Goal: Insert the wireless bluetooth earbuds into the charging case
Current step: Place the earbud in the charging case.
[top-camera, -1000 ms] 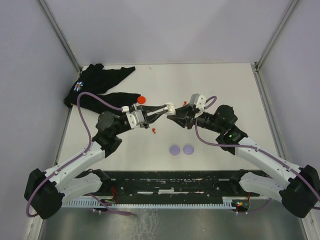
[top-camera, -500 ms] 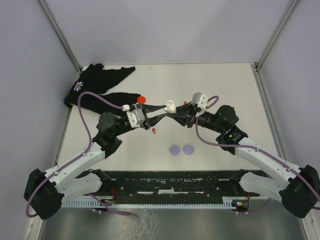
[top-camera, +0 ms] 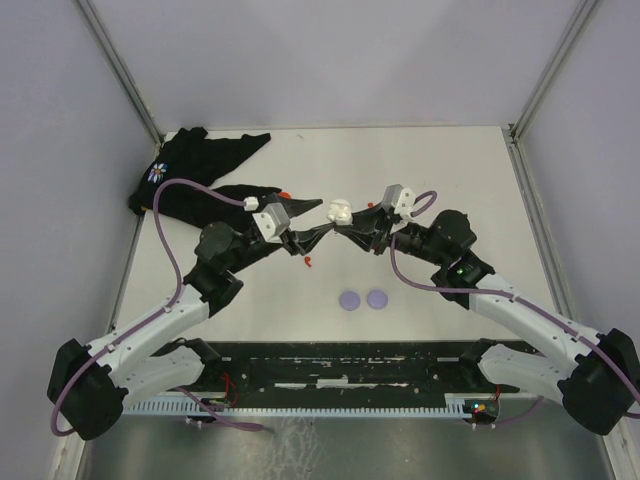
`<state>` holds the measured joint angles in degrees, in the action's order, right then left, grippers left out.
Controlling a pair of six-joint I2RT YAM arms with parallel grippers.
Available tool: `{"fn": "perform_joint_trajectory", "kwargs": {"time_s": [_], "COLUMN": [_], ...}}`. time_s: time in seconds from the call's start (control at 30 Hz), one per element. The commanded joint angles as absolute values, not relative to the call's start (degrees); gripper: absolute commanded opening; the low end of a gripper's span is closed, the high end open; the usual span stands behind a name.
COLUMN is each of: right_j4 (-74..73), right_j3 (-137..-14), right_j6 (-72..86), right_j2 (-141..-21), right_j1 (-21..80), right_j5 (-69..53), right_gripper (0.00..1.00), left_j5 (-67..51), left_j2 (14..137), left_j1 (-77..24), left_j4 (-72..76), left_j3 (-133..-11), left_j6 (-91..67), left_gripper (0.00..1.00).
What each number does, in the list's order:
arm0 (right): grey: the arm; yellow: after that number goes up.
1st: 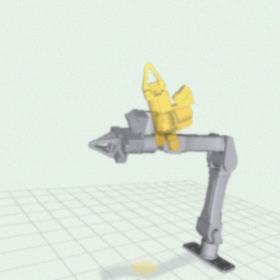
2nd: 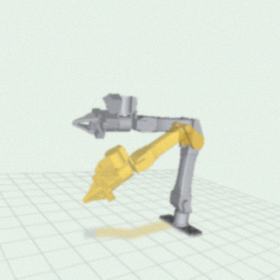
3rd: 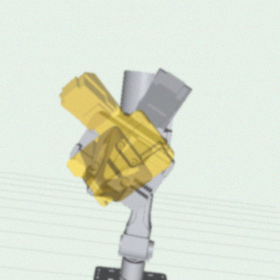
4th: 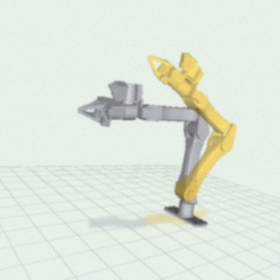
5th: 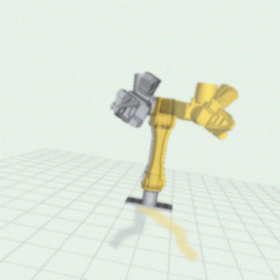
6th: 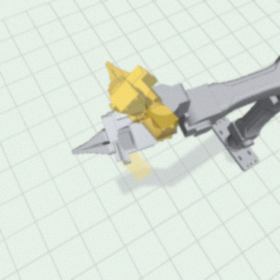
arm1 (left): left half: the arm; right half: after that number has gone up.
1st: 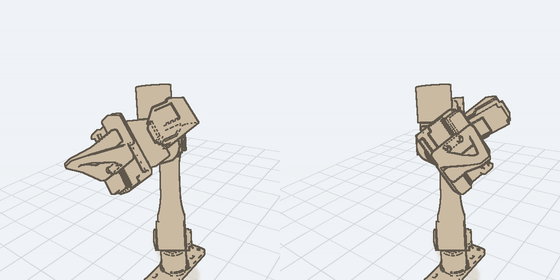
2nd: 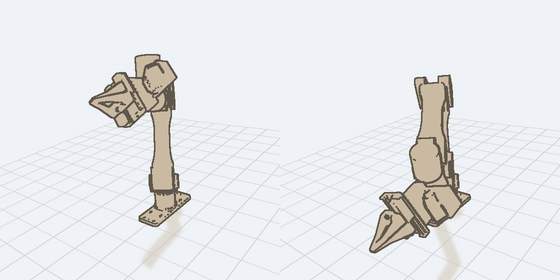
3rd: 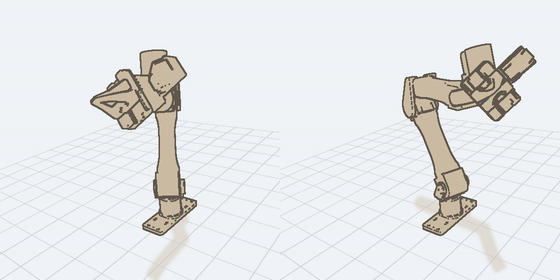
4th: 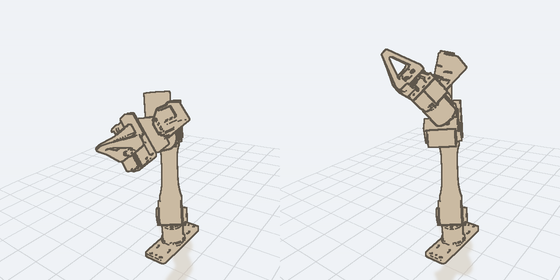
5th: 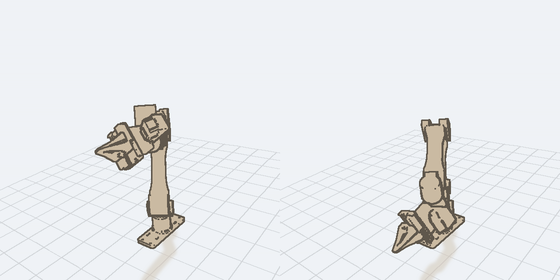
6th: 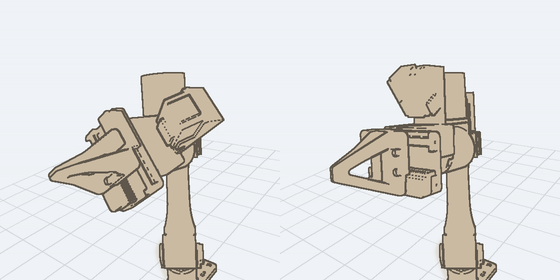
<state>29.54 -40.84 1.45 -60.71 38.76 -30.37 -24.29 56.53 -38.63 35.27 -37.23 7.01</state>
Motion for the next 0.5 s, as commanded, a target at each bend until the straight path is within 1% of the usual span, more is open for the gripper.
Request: {"fn": "perform_joint_trajectory", "kwargs": {"time_s": [0.0,0.23,0.47], "right_j4": [32.0,32.0,31.5], "right_j3": [-41.7,-41.7,-41.2], "right_j6": [1.1,1.3,1.3], "right_j2": [-60.7,-60.6,-59.6], "right_j1": [38.9,38.9,38.9], "right_j5": [-30.5,-30.4,-30.0], "right_gripper": [0.02,0.02,0.02], "left_j5": [-24.5,-23.1,-21.2], "left_j2": [54.7,54.8,54.3], "left_j1": [-38.4,-38.4,-38.4], "left_j4": [35.1,35.4,34.0], "left_j3": [-40.7,-41.8,-41.8], "left_j6": [3.1,-1.0,-1.5], "left_gripper": [0.62,0.66,0.67]}}
